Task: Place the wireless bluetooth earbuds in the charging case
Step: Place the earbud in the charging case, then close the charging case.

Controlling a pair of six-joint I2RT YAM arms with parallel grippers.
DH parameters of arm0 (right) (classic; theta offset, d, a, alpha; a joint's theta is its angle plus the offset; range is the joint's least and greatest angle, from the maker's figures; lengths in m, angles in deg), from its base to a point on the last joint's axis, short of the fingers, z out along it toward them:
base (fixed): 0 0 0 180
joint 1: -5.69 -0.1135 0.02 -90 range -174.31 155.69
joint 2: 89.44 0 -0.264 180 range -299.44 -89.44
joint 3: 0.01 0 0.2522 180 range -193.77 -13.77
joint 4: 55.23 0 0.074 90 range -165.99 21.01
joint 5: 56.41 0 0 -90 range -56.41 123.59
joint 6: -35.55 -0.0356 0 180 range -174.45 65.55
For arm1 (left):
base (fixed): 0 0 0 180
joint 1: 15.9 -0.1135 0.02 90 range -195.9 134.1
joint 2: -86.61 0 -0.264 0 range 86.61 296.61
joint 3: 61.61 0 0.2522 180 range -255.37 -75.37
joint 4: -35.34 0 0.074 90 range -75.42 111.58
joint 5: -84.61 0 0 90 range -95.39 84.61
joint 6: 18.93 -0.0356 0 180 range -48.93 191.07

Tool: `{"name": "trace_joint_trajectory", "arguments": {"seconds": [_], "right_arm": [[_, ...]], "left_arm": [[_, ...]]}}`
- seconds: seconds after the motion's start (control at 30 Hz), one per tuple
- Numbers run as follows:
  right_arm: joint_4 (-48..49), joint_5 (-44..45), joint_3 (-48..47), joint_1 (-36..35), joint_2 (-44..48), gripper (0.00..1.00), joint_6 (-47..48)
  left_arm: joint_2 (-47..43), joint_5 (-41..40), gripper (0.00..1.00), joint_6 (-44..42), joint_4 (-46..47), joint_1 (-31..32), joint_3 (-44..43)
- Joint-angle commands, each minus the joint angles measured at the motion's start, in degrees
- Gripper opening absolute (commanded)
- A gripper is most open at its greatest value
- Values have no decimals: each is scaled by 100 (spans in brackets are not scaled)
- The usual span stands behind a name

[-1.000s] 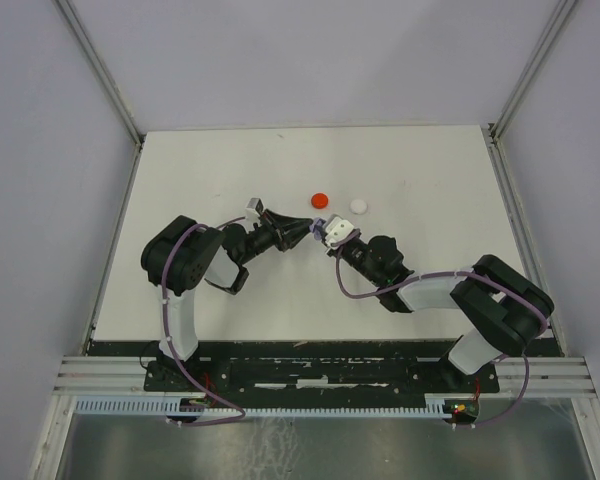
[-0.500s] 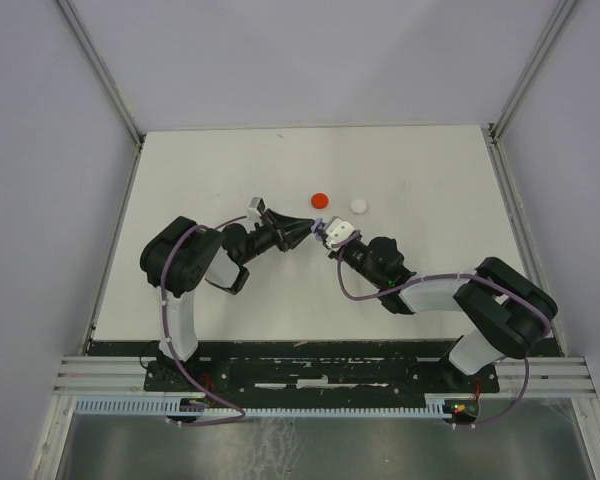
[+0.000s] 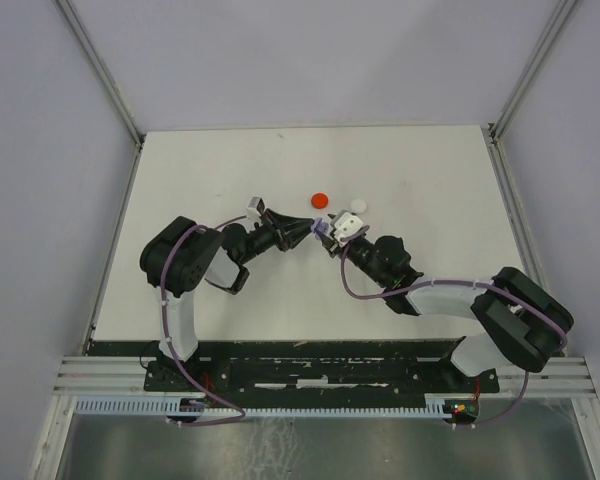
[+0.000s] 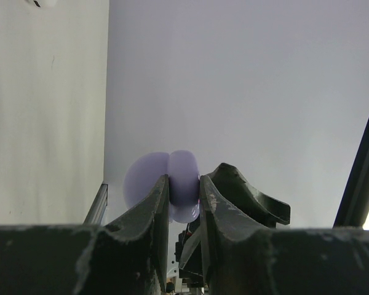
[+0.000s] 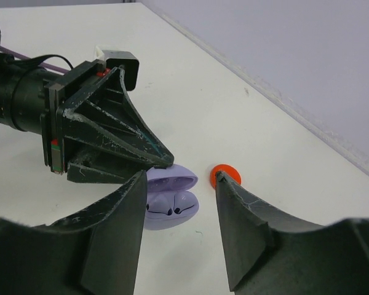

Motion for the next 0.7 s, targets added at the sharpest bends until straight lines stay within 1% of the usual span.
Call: {"name": "trace_joint_trajectory", "arguments": {"seconds": [0.0, 0.1, 0.2, 0.27, 0.33, 0.4, 0.43, 0.5, 0.57, 0.6, 0.67], "right_arm": [[262, 250, -170, -36, 331, 57, -269], [205, 715, -181, -36, 473, 59, -441], [-598, 1559, -401, -36, 721, 60, -735], [-1873, 2441, -779, -36, 931, 62, -1315], [-3540, 3307, -1361, -21, 1039, 66, -1950], [-4854, 3874, -1946, -10, 936, 75, -2344], [-5293, 3980, -2102, -2, 867, 79, -2482], [-5676, 4240, -2156, 1, 749, 86, -2659], [-5664, 4279, -1998, 8, 721, 97, -2874], [-5509, 4259, -1854, 2, 728, 100, -2949], [-4894, 4121, -1448, 4, 755, 99, -2884]], "left_arm": [[-102, 66, 3, 124, 1144, -5, -114], [-82, 57, 3, 123, 1146, 0, -109], [-84, 63, 3, 127, 1142, -7, -117], [-84, 61, 3, 117, 1141, -12, -110], [-84, 42, 3, 121, 1147, -16, -96], [-88, -23, 3, 121, 1148, -19, -60], [-101, -64, 3, 114, 1141, -14, -29], [-146, -178, 3, 68, 1141, -24, 33], [-216, -385, 3, 72, 1148, -9, 150], [-264, -587, 3, 89, 1143, 5, 235], [-349, -992, 3, 176, 1141, 60, 378]]}}
